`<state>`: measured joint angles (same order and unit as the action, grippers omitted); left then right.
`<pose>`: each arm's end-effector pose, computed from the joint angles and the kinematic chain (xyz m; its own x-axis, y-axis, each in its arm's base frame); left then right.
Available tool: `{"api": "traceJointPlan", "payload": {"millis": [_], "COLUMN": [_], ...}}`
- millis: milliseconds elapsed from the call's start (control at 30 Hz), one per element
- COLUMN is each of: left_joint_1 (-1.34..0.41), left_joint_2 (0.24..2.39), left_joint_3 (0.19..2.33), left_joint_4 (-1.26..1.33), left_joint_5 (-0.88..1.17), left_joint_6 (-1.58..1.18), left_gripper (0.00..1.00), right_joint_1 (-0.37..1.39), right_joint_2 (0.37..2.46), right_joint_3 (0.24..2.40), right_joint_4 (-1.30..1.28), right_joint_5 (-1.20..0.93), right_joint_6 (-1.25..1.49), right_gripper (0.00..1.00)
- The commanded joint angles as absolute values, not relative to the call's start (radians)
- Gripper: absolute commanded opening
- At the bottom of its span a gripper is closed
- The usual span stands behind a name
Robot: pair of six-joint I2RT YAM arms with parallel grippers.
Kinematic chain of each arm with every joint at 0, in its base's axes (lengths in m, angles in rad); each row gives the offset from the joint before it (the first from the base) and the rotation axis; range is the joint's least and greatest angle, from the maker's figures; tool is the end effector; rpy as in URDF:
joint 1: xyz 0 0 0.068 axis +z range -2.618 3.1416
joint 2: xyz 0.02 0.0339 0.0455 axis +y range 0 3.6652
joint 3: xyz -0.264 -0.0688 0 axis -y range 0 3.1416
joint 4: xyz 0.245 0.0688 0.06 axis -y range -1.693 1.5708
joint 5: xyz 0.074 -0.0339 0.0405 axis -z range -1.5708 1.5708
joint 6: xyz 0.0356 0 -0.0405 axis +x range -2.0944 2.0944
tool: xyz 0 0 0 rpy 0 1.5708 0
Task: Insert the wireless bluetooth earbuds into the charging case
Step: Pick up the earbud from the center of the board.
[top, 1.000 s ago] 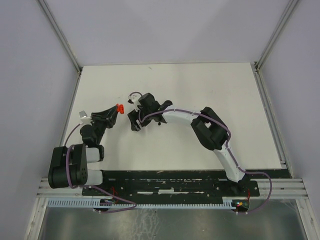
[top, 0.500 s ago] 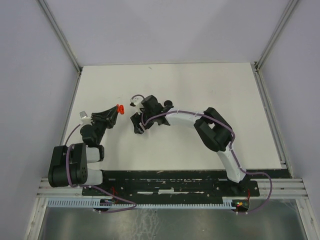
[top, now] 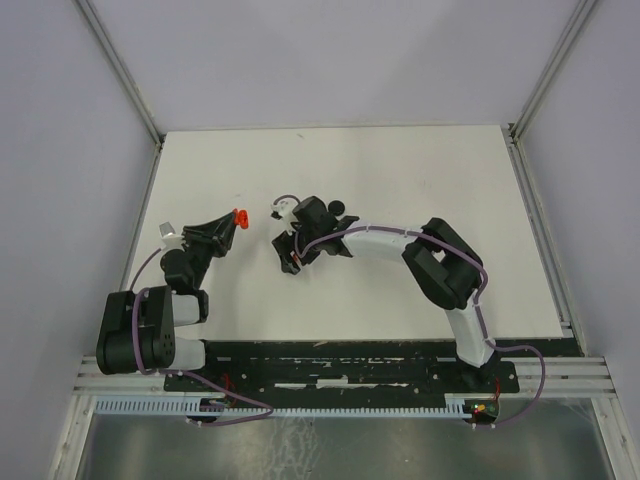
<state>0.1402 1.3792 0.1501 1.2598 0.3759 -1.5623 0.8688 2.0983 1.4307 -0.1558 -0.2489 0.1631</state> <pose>0.2151 0.0172 0.1652 -0.2331 -0.9723 -0.0198 0.0324 0.0126 -0.9994 0.2879 0.3540 0.1575 -0.6051 -0.4717 -0.6414 -0.7600 0.5823 0.2887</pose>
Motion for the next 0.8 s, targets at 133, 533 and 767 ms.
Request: {"api": "traceJointPlan", "payload": {"millis": [133,533,767], "left_joint_1": [0.148,0.147,0.148], "left_joint_2": [1.372,1.376,1.380], "left_joint_3": [0.146,0.153,0.154], "left_joint_4": [1.295,1.293,1.293], "left_joint_5": [0.397,0.401,0.400], "left_joint_6": [-1.519,-1.517,-1.517], "left_gripper": [0.03,0.03,0.03], "right_joint_1": [0.874,0.873,0.871], "right_joint_2": [2.041,2.080,2.151], "right_joint_3": [1.470,1.538,1.628], "right_joint_4": [-0.172,-0.199,-0.230], "right_joint_5": [-0.189,-0.183,-0.209], "right_joint_6": [0.164,0.129,0.108], "right_gripper": [0.81,0.82,0.83]}}
